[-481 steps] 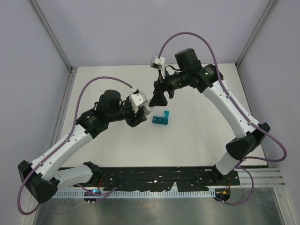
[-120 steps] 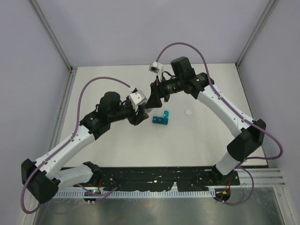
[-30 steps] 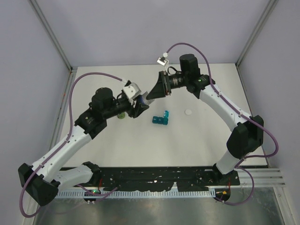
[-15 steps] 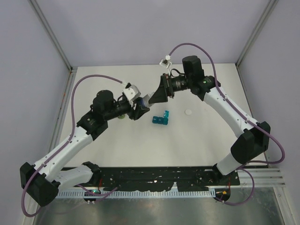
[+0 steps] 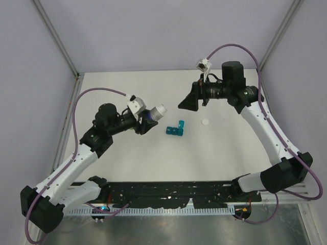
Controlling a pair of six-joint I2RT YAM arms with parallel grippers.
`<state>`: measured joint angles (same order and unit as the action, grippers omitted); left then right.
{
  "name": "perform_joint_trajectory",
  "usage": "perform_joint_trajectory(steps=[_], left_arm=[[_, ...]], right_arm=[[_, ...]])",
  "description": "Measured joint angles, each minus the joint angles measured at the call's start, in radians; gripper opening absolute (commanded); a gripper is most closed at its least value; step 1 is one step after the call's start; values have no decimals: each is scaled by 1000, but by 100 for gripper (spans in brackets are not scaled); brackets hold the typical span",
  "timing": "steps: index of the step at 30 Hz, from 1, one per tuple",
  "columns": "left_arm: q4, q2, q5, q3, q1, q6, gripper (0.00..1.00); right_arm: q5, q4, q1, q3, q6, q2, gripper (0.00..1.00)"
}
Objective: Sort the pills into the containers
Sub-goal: Pour the pill into the pill container.
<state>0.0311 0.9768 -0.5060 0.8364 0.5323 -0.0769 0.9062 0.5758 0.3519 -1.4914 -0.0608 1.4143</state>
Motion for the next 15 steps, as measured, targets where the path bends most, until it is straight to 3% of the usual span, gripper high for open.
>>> perform_joint_trajectory(steps=[15], left_arm=[[-42, -49, -76, -95, -23, 16, 0]], right_arm=[[-237, 77, -48, 138, 147, -72, 95]])
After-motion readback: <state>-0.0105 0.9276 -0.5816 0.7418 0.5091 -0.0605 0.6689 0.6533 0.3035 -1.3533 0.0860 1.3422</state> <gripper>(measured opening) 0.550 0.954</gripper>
